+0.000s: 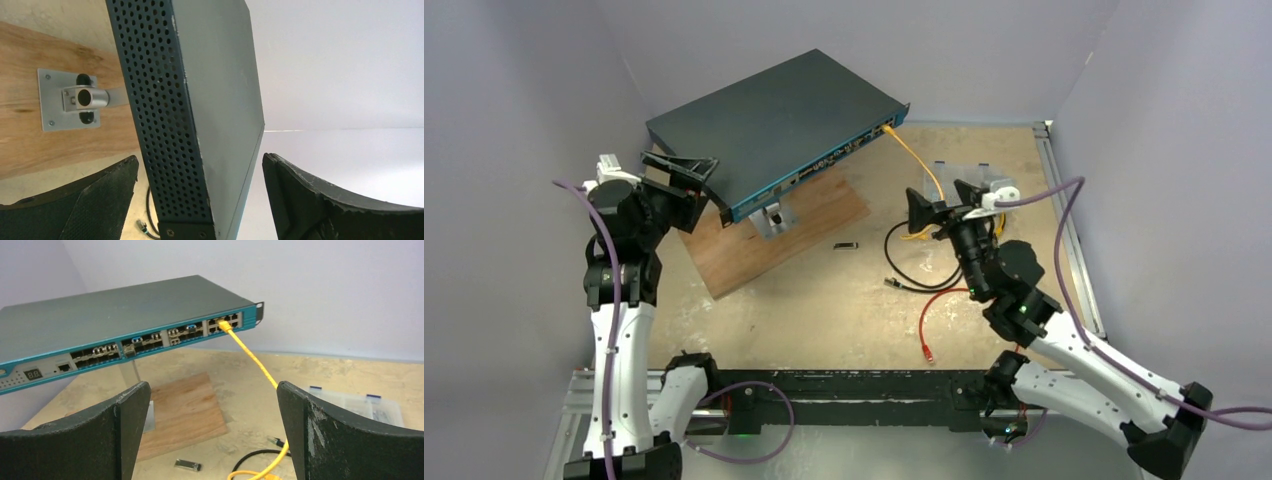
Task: Insert the plug into the switch port
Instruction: Reset both arms
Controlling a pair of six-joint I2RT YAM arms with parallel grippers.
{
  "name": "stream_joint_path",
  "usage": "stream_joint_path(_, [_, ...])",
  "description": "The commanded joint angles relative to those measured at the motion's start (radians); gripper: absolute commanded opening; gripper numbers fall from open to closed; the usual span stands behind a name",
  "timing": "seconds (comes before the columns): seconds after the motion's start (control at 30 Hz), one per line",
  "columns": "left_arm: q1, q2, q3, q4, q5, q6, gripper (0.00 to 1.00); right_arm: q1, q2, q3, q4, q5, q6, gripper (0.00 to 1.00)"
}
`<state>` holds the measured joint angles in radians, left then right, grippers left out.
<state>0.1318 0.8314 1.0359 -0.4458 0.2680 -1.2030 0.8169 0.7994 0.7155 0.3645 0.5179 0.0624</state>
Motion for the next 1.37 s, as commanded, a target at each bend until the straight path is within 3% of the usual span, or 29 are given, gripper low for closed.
stream_joint_path(0.0, [-0.016, -0.031, 0.095, -0.083, -0.098, 0.111, 0.94, -0.004, -0.097, -0.008, -0.064, 0.128, -0.022, 0.99])
stream_joint_path(0.23, [-0.048, -0.08, 0.208, -0.213, -0.31, 0.261, 0.97, -0.004, -0.227, -0.005, -0.146, 0.247, -0.054, 0.99])
stream_joint_path(0.43, [-0.087, -0.15, 0.288, -0.272, -0.499, 0.483, 0.99, -0.003, -0.324, 0.004, -0.218, 0.368, -0.058, 0.99])
stream_joint_path(0.7, [-0.163, -0.231, 0.296, -0.289, -0.703, 0.726, 0.99, -0.004, -0.454, 0.003, -0.266, 0.463, -0.049, 0.99])
stream_joint_path(0.97, [-0.171, -0.264, 0.258, -0.319, -0.835, 0.738, 0.99, -0.004, -0.595, -0.068, -0.211, 0.518, -0.103, 0.99])
stream_joint_path(1.33, [-0.177, -0.263, 0.235, -0.309, -0.915, 0.747, 0.99, -0.002, -0.602, -0.094, -0.161, 0.538, -0.152, 0.99])
